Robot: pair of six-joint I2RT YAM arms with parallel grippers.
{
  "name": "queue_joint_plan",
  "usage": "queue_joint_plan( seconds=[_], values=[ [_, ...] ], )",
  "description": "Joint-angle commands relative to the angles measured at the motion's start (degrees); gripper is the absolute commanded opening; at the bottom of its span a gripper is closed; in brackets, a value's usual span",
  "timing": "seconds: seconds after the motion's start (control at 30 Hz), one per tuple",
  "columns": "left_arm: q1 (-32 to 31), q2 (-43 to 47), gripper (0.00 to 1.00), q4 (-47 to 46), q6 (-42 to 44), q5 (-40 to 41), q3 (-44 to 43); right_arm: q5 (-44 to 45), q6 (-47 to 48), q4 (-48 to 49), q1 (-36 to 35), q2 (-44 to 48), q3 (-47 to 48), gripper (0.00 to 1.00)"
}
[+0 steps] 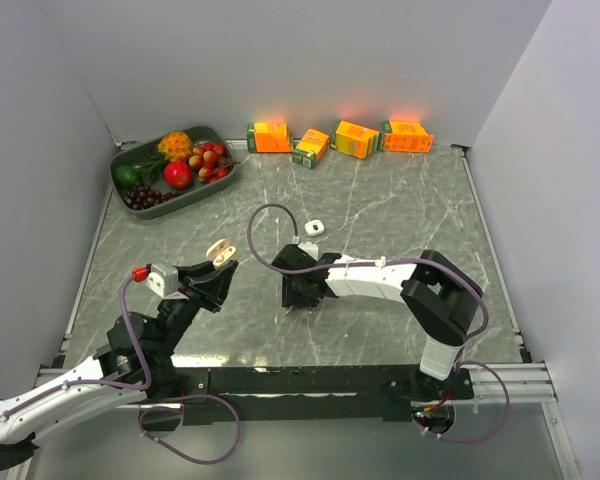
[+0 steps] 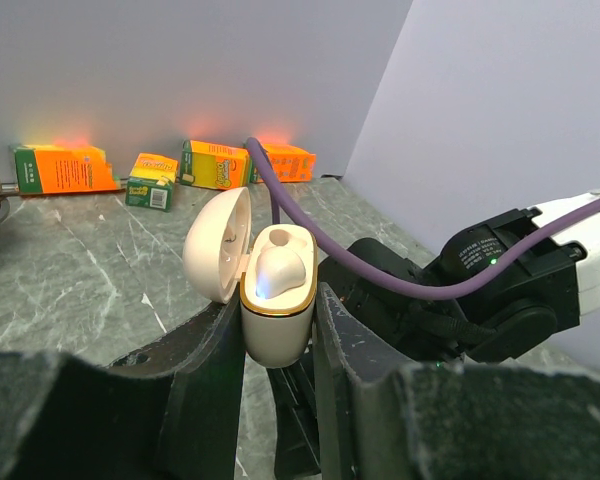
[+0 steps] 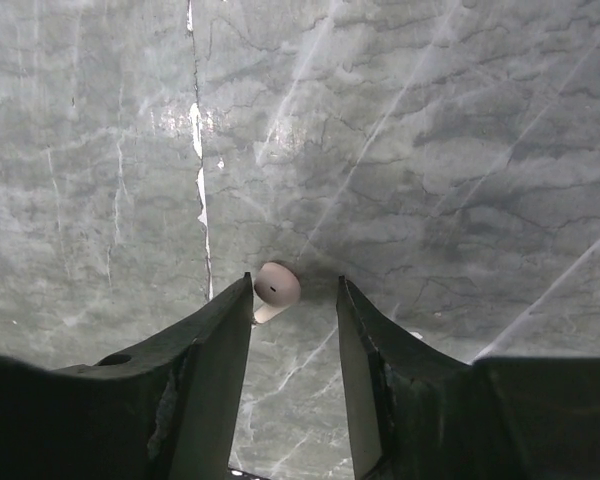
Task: Insert the wireless bluetooth earbuds into the charging case
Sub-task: Pick up the earbud from the center of the board.
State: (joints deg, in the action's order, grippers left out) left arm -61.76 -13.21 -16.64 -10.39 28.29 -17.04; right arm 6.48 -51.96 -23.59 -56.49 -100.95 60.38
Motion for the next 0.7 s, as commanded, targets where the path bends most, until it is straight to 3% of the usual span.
queue_joint_plan(
  seconds=[0.0,0.43,0.57,0.67],
  values=[
    [-0.3,0.4,0.01,-2.0,-0.9,-0.1,-0.5,-1.7,-0.2,0.3,-0.7,-3.8,2.4,0.45],
    [-0.3,0.2,0.01,-1.9,-0.9,-0.3,-0.5,0.8,4.9,-0.7,-0.9,-3.2,0.8,0.19],
    [-0.3,-0.1,0.01,-1.9,-0.9,-0.3,-0.5,4.1,7.2,-2.5,-0.8,-1.4,1.1,0.05],
    [-0.3,-0.1,0.01,-1.6,-0.9,-0.3,-0.8,8.6,9.9,-4.5,-0.7,0.8,1.8,0.0]
  ],
)
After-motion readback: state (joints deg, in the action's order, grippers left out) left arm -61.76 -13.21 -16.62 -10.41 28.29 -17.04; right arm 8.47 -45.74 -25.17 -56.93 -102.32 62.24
